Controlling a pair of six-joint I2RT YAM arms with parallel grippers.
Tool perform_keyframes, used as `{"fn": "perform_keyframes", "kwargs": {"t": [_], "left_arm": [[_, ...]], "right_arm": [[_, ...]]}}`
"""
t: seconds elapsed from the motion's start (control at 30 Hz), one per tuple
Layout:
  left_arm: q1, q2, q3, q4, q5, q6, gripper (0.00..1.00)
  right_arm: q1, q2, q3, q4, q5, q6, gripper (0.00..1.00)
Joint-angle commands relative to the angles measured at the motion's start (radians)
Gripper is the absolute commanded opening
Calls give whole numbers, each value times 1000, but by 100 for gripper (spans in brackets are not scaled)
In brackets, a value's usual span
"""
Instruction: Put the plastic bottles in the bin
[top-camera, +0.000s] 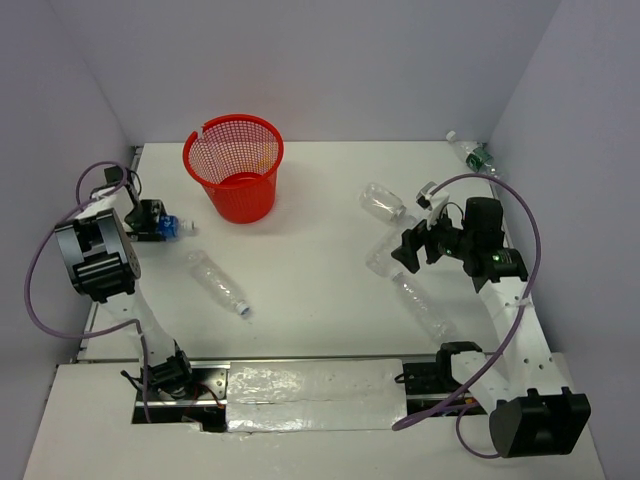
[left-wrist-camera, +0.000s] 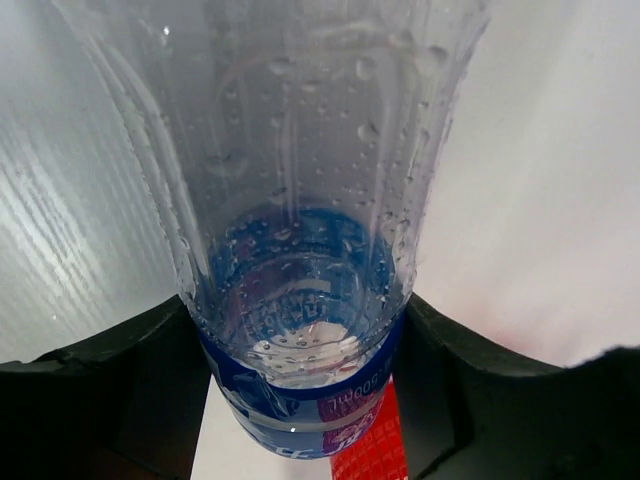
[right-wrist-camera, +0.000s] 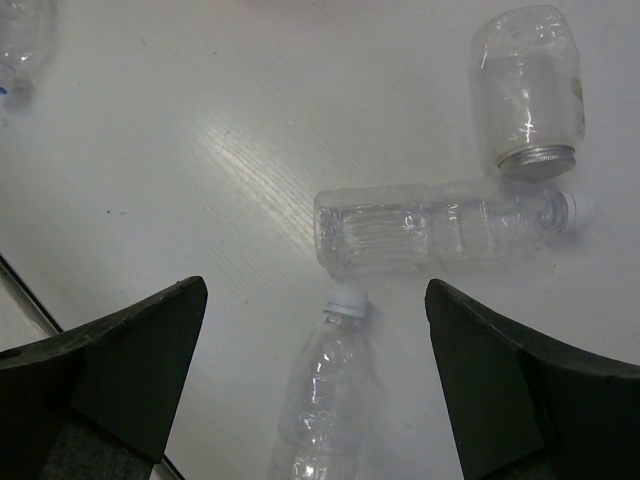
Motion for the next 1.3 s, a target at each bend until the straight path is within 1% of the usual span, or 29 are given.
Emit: {"fn": "perform_keyframes", "kwargs": {"t": [0.0, 0.03, 0.07, 0.1, 0.17, 0.2, 0.23, 0.27, 0.3, 0.33, 0.4, 0.47, 0.5, 0.53, 0.6, 0.63, 0.67, 0.73, 0.77, 0.87, 0.9, 1.0, 1.03, 1.1, 1.13, 1.2, 1.23, 1.27], "left_arm": [[7, -86, -23, 18, 18, 87, 24], [5, -129, -25, 22, 22, 109, 19], [4, -152, -26, 27, 29, 133, 10], [2, -180, -26, 35, 24, 187, 7], [-13, -269, -25, 39, 4, 248, 0], [-22, -304, -22, 33, -19, 306, 0], [-47, -369, -19, 29, -81, 337, 0], [-62, -399, -14, 21, -121, 365, 0], [-77, -460, -7, 13, -166, 414, 0], [-109, -490, -5, 9, -238, 440, 0], [-140, -572, -14, 25, -284, 498, 0], [-191, -629, -31, 113, -292, 541, 0], [-209, -681, -51, 152, -281, 585, 0], [-247, -704, -59, 236, -263, 609, 0], [-294, -753, -65, 307, -226, 658, 0], [-338, -763, -63, 340, -215, 676, 0], [-358, -767, -50, 389, -200, 698, 0], [-390, -766, -33, 427, -180, 719, 0], [-415, -752, -22, 467, -142, 735, 2], [-456, -705, -4, 516, -80, 770, 6], [-469, -659, 25, 521, -64, 781, 7], [-505, -570, 85, 522, -51, 824, 13], [-519, -551, 93, 530, -56, 833, 19], [-535, -502, 110, 550, -65, 863, 27], [-539, -487, 119, 552, -71, 871, 34], [-545, -447, 147, 544, -80, 890, 41], [-550, -436, 153, 536, -95, 894, 48], [-551, -421, 159, 535, -102, 899, 53]], "right_arm": [[-5, -31, 34, 14, 7, 8, 97], [-5, -36, 34, 12, 7, 9, 97], [-5, -39, 35, 9, 9, 6, 97], [-5, -40, 35, 7, 7, 6, 97], [-5, -45, 37, 4, 4, 9, 98], [-5, -46, 37, 4, 1, 11, 98], [-5, -48, 37, 3, -1, 11, 98], [-5, -49, 37, 3, -2, 12, 98], [-5, -49, 37, 1, -5, 12, 98], [-5, -52, 37, -2, -10, 14, 98], [-5, -51, 35, -3, -17, 12, 98], [-5, -49, 37, -8, -28, 11, 98], [-5, -49, 38, -11, -31, 9, 98], [-5, -46, 40, -11, -34, 8, 98], [-5, -45, 46, -17, -45, 6, 98], [-5, -45, 48, -20, -47, 3, 98], [-5, -45, 51, -23, -50, 1, 98], [-5, -52, 51, -28, -50, -6, 98], [-5, -54, 48, -31, -50, -8, 98], [-5, -63, 40, -29, -53, -3, 98], [-5, -66, 37, -28, -56, 0, 97], [-5, -71, 35, -29, -59, 5, 98], [-5, -75, 37, -29, -59, 5, 98], [-5, -80, 35, -31, -56, 0, 98], [-5, -82, 34, -32, -57, -2, 98], [-5, -85, 32, -39, -56, -6, 98], [-3, -86, 31, -40, -57, -8, 98], [-5, -88, 28, -40, -56, -9, 98]]}}
